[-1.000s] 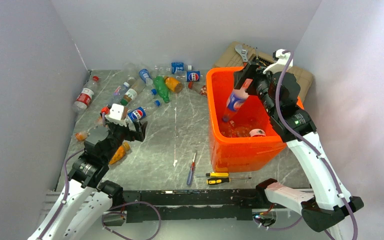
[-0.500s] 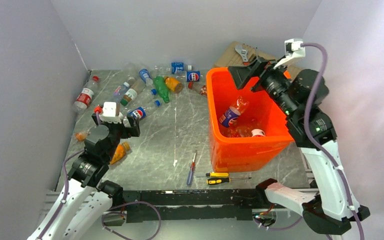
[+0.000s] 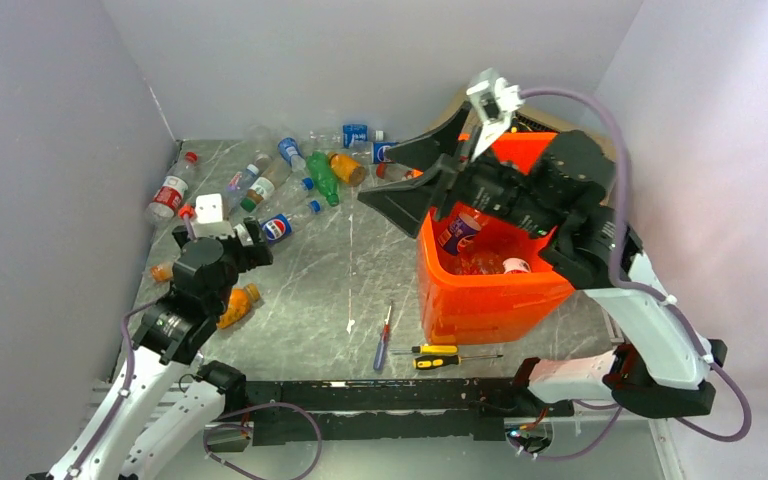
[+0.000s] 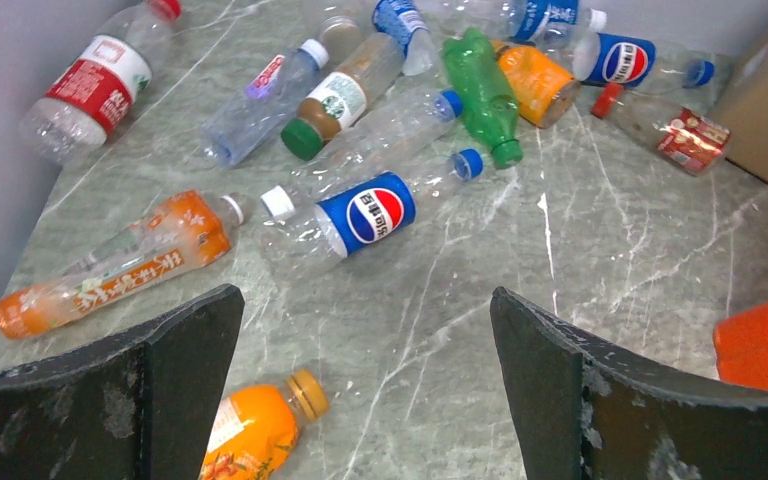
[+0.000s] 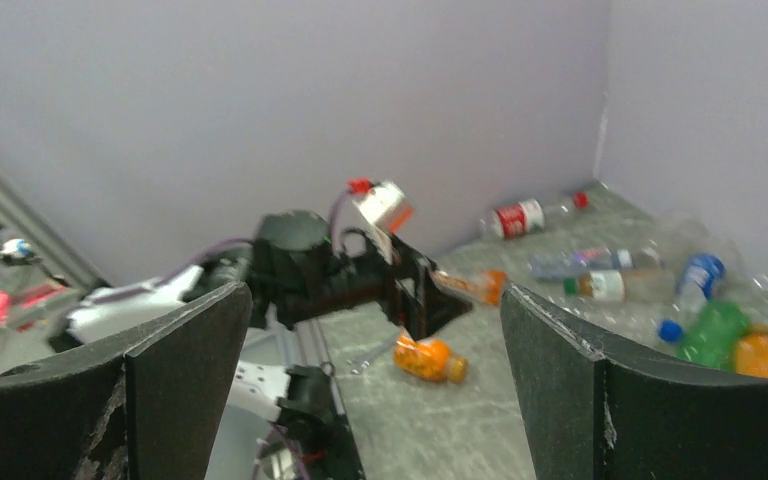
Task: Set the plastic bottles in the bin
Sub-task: Pick up the plastic bottle at the center of the board.
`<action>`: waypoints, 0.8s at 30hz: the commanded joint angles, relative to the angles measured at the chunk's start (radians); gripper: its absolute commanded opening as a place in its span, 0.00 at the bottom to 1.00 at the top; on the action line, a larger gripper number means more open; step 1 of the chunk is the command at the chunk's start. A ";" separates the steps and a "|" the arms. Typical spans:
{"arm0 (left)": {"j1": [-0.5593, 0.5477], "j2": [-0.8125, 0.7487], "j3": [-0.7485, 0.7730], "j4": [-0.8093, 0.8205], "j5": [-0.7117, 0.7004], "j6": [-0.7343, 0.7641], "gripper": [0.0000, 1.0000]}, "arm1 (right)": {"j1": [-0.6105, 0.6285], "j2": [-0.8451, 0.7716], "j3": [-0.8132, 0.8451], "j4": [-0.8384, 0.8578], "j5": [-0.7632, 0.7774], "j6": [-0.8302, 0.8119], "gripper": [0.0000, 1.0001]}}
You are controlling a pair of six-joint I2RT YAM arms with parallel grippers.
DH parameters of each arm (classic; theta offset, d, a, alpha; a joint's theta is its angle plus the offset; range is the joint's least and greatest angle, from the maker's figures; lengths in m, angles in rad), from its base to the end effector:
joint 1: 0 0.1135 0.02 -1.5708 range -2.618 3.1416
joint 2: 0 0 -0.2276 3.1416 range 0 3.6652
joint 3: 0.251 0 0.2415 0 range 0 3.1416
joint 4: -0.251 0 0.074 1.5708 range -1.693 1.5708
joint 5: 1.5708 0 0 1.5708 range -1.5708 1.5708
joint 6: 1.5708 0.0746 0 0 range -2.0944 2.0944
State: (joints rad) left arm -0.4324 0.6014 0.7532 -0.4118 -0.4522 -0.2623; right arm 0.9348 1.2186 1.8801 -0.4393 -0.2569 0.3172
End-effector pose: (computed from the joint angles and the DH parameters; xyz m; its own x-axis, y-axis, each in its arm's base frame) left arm 0.1870 -0.0504 0.3007 -0.2238 -0.1536 -0.9625 -0.0668 0.9876 -0.1421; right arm 0.1224 0.1977 0.5504 -0.1642 0.2854 -0.9442 -0.9200 0.3011 0.2510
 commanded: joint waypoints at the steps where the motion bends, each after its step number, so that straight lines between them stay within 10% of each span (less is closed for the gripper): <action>1: 0.001 0.047 0.110 -0.135 -0.086 -0.155 1.00 | 0.037 -0.026 -0.060 -0.008 0.187 -0.085 1.00; 9: 0.006 0.186 0.134 -0.326 0.035 -0.401 0.99 | 0.050 -0.096 -0.242 0.088 0.233 -0.094 1.00; 24: 0.141 0.596 0.247 -0.412 0.199 -0.218 0.99 | 0.050 -0.228 -0.467 0.190 0.225 -0.051 1.00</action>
State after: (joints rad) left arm -0.3016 1.1522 0.9272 -0.7986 -0.2825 -0.5167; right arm 0.9810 1.0225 1.4433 -0.3122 -0.0414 0.2504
